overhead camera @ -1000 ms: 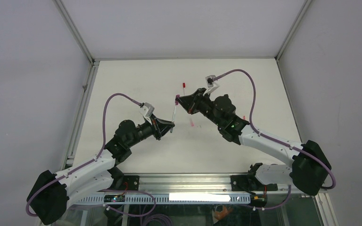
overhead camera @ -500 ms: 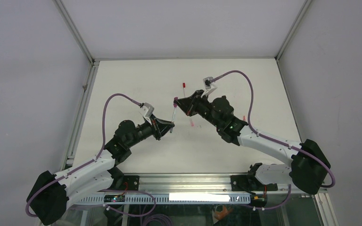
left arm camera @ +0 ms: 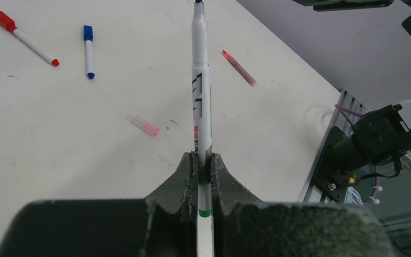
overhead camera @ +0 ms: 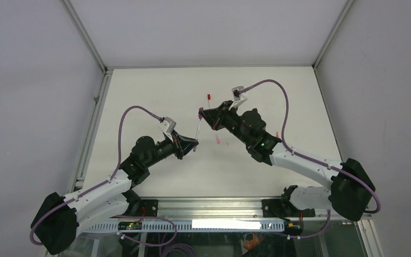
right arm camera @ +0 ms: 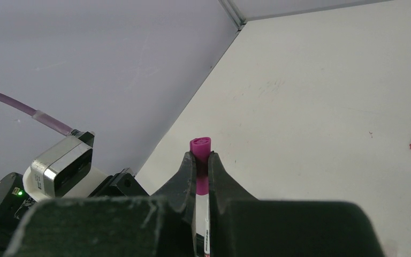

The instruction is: Insert the pens into the pen caps

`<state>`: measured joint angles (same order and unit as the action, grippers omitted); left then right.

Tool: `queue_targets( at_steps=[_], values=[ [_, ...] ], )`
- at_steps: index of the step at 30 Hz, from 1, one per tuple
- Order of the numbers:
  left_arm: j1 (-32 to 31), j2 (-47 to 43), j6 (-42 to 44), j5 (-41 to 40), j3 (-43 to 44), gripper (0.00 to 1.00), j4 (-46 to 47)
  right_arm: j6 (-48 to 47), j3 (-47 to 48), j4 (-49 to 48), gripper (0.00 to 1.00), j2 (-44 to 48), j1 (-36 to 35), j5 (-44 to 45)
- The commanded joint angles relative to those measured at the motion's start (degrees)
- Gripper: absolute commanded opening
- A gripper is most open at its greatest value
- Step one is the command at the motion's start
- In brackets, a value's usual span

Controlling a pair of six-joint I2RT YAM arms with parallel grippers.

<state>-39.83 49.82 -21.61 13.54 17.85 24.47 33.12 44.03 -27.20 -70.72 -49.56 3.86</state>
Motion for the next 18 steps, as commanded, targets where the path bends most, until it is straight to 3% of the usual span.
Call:
queue_targets(
  at_steps=[1,18],
  values=[
    [-0.69,-0.49,1.39,0.08,0.15,0.0,2.4,-1.82,2.67,-4.31,0.0,0.32,-0.11,1.76],
    [-0.68,-0.9,1.74,-0.09,0.09,0.0,1.81,-1.22,0.31,-4.76,0.0,-1.49,-0.1,0.98]
  ],
)
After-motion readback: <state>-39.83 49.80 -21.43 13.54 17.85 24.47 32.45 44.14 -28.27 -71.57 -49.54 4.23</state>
